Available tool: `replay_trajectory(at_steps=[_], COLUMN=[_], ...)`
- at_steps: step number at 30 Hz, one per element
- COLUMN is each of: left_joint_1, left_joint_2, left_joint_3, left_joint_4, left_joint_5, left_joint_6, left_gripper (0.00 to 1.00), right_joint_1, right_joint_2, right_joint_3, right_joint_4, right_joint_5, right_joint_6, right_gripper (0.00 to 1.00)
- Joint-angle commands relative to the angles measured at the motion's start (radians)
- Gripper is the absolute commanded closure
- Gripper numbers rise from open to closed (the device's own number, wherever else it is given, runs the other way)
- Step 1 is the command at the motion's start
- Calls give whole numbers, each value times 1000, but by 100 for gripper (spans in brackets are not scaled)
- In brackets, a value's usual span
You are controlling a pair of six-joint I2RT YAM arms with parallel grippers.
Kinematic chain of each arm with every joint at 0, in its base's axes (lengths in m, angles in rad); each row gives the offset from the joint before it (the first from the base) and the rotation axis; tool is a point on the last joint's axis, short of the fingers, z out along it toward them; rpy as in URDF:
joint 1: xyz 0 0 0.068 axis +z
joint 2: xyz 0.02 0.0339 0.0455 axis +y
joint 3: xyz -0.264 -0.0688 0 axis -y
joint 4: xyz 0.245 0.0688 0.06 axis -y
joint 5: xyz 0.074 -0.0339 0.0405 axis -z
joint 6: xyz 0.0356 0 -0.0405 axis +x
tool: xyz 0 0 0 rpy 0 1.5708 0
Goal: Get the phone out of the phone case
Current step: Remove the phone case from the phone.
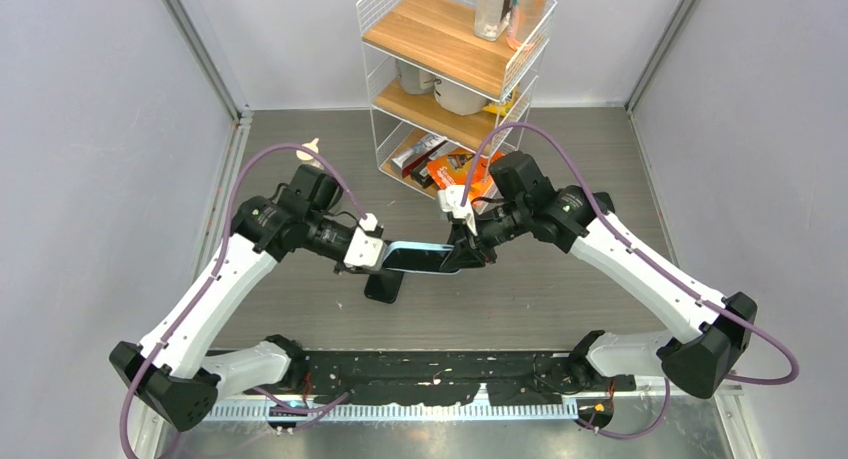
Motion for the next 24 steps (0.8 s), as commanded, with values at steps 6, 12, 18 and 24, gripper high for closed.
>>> replay_trajectory(at_steps=[6, 12, 18, 24], left_joint_1=[-26, -39, -50, -64], left_joint_2=[22, 28, 43, 66], left_joint_3=[72, 83, 106, 144], left_joint_4=[-12, -2, 8, -13], left_joint_5=[-125, -160, -192, -228], left_joint_6=[214, 212, 217, 260], left_gripper=[100, 100, 100, 100], right_joint_1=[28, 35, 41, 48], right_joint_2=[12, 13, 6, 1], right_joint_3=[12, 9, -4, -13], right_joint_4=[20, 23, 28, 33], right_joint_5=[-226, -239, -245, -248], right_joint_6=[70, 72, 75, 77], right_gripper=[94, 94, 94, 94])
